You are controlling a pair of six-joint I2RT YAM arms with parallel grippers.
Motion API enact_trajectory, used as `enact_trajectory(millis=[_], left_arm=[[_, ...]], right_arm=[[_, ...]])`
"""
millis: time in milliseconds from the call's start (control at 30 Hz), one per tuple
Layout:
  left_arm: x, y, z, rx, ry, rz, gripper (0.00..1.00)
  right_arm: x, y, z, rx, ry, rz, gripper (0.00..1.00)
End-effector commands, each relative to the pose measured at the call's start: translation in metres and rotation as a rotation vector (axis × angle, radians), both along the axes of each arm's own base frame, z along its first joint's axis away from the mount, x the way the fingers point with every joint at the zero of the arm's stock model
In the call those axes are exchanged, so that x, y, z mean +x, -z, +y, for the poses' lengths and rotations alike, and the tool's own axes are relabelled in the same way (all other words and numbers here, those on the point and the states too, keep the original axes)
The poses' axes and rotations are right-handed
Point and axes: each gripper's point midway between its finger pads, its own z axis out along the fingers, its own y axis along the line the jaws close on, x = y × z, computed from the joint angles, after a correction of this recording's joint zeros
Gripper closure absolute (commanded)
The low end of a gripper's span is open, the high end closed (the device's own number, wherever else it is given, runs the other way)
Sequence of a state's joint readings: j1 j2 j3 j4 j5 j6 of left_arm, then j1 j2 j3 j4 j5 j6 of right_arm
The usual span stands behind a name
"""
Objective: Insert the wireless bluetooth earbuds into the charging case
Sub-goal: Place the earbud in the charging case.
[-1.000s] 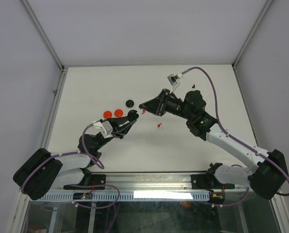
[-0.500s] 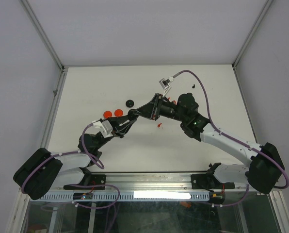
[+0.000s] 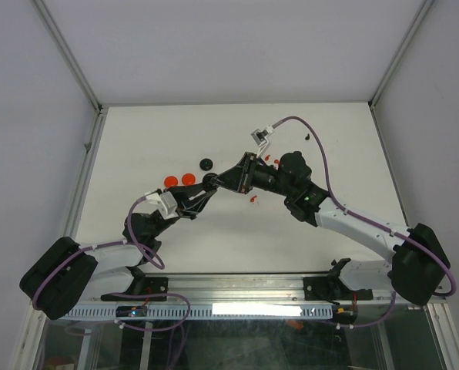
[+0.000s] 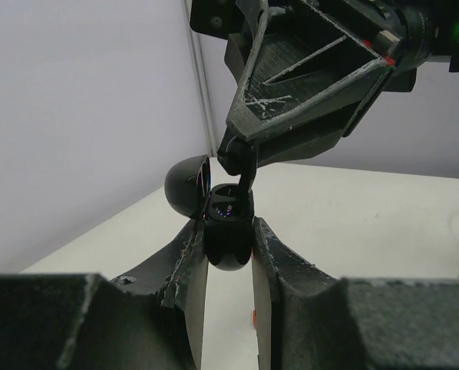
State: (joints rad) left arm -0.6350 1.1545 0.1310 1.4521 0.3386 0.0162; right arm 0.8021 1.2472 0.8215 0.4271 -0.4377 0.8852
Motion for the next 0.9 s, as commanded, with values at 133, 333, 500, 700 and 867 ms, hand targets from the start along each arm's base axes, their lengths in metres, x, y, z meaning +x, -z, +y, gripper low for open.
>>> enact_trajectory(millis=[133, 333, 500, 700, 867], left_arm=[[-0.022, -0.068, 0.019, -0.188, -0.002, -0.216, 1.0], [-0.025, -0.069, 0.02, -0.194, 0.005, -0.221, 1.0], [-0.026, -0.07, 0.021, -0.198, 0.0, -0.227, 1.0], [-0.027, -0.072, 0.023, -0.209, -0.001, -0.233, 1.0], [-0.026, -0.074, 0.025, -0.224, -0.009, -0.227, 1.0]], right_arm=[[-0.001, -0.018, 0.002, 0.054, 0.005, -0.035, 0.9], [0.002, -0.014, 0.0, 0.055, 0.032, -0.012, 0.91], [0.007, -0.007, -0.004, 0.035, 0.075, 0.028, 0.87], [0.013, 0.001, -0.012, 0.036, 0.146, 0.087, 0.84], [0.015, 0.007, -0.016, 0.05, 0.18, 0.121, 0.81]])
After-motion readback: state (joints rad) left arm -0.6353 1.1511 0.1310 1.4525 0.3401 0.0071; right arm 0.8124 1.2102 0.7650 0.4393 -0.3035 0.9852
